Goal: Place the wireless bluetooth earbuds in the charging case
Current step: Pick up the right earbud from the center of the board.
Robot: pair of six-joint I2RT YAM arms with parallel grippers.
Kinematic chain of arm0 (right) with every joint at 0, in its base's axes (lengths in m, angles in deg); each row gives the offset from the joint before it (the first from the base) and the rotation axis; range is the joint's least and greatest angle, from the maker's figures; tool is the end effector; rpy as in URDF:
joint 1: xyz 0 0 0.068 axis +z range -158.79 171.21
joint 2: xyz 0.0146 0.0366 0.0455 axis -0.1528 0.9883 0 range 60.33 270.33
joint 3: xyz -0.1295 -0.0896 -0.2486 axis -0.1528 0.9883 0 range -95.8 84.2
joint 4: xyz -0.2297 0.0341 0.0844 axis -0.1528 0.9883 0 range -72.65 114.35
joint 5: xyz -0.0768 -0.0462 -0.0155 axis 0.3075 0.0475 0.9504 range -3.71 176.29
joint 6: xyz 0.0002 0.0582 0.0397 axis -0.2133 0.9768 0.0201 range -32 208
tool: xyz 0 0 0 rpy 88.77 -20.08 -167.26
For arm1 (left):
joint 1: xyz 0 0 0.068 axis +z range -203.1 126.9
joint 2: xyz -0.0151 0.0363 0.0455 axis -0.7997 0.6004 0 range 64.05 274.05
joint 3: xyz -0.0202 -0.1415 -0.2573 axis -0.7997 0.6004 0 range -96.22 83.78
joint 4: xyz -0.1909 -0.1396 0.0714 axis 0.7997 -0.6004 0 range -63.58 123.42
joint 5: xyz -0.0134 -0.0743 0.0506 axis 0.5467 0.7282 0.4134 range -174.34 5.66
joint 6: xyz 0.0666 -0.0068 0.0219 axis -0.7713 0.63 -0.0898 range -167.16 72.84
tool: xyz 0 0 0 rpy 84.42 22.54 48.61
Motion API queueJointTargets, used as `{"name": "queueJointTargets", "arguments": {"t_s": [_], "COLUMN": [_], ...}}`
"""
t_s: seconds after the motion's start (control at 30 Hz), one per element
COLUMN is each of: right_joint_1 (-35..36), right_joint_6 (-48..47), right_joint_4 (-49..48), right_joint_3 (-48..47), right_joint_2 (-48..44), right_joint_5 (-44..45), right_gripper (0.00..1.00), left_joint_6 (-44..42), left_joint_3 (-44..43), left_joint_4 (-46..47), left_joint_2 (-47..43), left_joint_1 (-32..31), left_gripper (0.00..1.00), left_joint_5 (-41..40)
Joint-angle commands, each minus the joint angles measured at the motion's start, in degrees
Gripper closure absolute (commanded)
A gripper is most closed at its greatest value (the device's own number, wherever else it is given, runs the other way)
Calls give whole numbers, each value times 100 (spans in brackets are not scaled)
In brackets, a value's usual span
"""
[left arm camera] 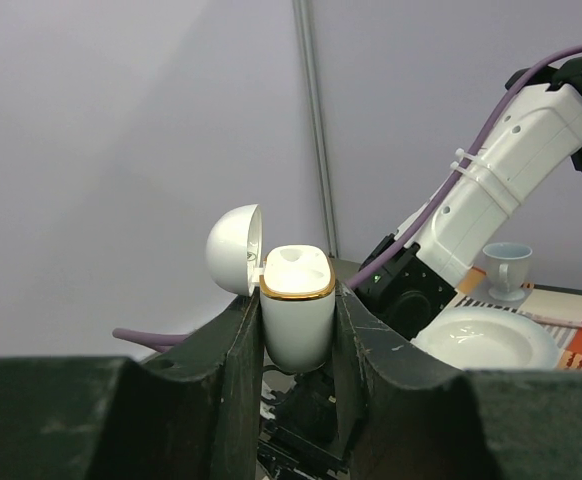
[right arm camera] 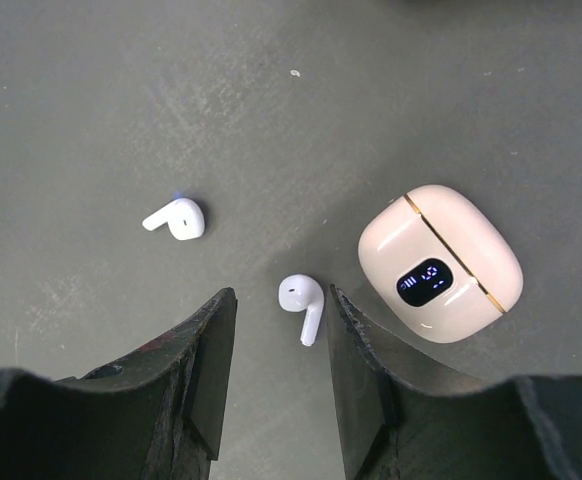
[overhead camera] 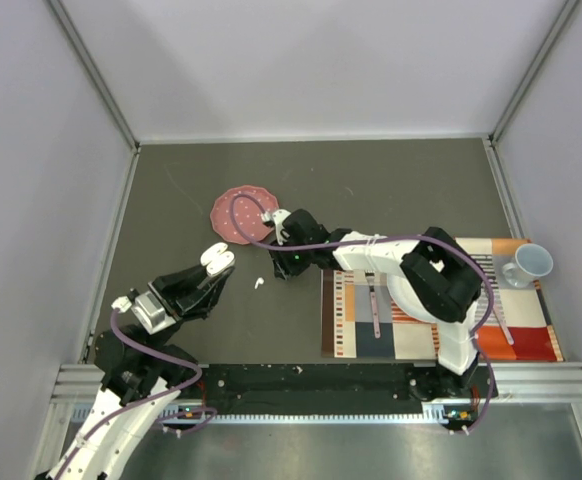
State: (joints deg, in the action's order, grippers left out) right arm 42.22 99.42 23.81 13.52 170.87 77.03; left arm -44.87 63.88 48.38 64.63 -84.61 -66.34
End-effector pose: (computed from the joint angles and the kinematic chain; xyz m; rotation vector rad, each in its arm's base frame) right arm 0.2605 0.3366 0.1856 -0.9168 2.3088 0.6876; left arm 0.0222 -0.0345 0.3216 0.5340 0.8784 -0.6909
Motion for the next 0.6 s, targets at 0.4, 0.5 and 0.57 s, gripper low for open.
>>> {"name": "queueJointTargets", "arguments": {"t_s": [0.4,0.5,0.57], "right_joint_1": [103,120,120], "right_joint_6": [-430,-448,-457], "right_joint_4": [215,224,233], "right_joint_3": [-438,-491,-517], "right_joint_2": [292,336,380], "right_joint_5": [214,249,266], "right_gripper": [60,60,61], "left_joint_6": [-44,-26,-26], "left_joint_3": [-146,-146,-137], "left_joint_4": [174,174,174], "left_joint_2": [-207,-207,-207], "left_joint_1": [-13,-5,-5], "left_gripper": [100,100,100], "left_joint_5": [-156,-148,-165]}}
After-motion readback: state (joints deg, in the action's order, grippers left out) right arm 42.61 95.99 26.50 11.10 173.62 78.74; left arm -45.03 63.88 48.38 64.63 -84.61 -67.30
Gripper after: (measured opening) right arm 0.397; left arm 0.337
